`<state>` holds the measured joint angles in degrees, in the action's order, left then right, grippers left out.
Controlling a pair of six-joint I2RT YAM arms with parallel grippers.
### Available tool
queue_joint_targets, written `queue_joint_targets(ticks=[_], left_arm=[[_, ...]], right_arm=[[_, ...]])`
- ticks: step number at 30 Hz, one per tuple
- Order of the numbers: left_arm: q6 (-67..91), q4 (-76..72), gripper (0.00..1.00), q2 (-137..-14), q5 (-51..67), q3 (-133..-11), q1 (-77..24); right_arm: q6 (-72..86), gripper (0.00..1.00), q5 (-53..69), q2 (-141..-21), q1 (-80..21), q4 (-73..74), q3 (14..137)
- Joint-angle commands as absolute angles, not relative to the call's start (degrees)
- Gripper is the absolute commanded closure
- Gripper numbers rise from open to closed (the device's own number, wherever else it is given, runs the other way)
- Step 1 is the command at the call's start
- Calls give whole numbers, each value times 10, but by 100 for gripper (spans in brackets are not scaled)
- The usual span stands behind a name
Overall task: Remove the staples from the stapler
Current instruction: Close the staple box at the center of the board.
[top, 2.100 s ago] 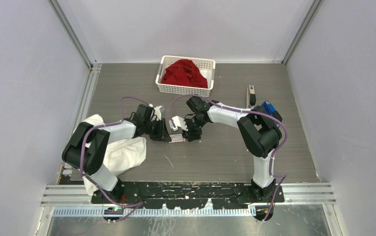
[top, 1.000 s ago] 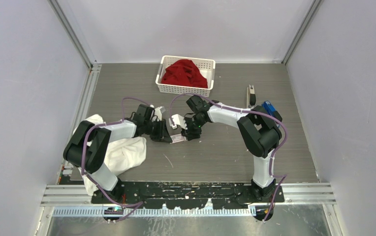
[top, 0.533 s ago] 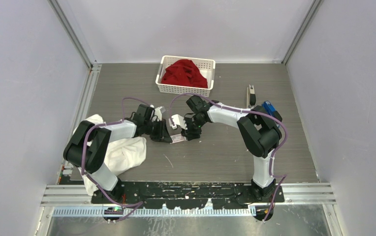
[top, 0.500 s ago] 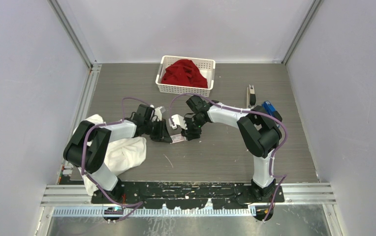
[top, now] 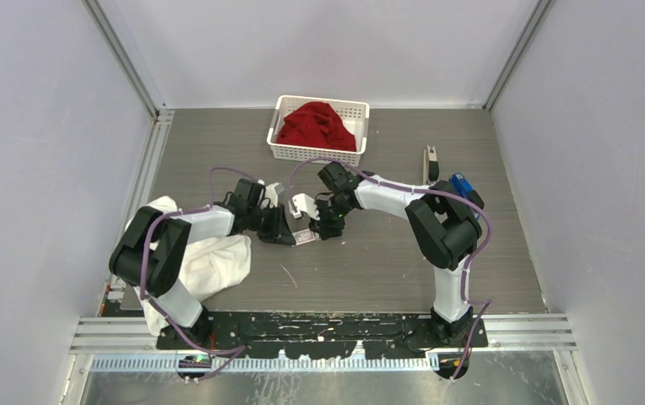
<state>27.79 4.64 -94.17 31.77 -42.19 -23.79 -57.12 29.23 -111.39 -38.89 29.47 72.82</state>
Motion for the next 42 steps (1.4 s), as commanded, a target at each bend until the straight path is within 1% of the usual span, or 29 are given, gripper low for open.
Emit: queue_joint_targets(ticks=[1,10,14,21,29,35,42], left_arm=[[258,81,81,-963,311,-420,-242],[259,81,81,-963,310,-420,-242],[259,81,81,-962,310,-420,-242],[259,81,80,-960,311,-420,-241],[259,79,79,-959,311,-418,-238],[259,79,80,-957,313,-417,-237],[259,79,79,-956,312,-417,-236]], right_arm=[[-582,63,260,-1145,-395,278,729],[-612,65,282,-1143,-412,305,726],[-577,69,258,-1145,-412,281,728],[-543,69,258,-1151,-409,280,736],[-596,69,298,-1150,-419,322,735],[-526,70,264,-1165,-409,297,755],[-542,70,273,-1164,-403,313,756]])
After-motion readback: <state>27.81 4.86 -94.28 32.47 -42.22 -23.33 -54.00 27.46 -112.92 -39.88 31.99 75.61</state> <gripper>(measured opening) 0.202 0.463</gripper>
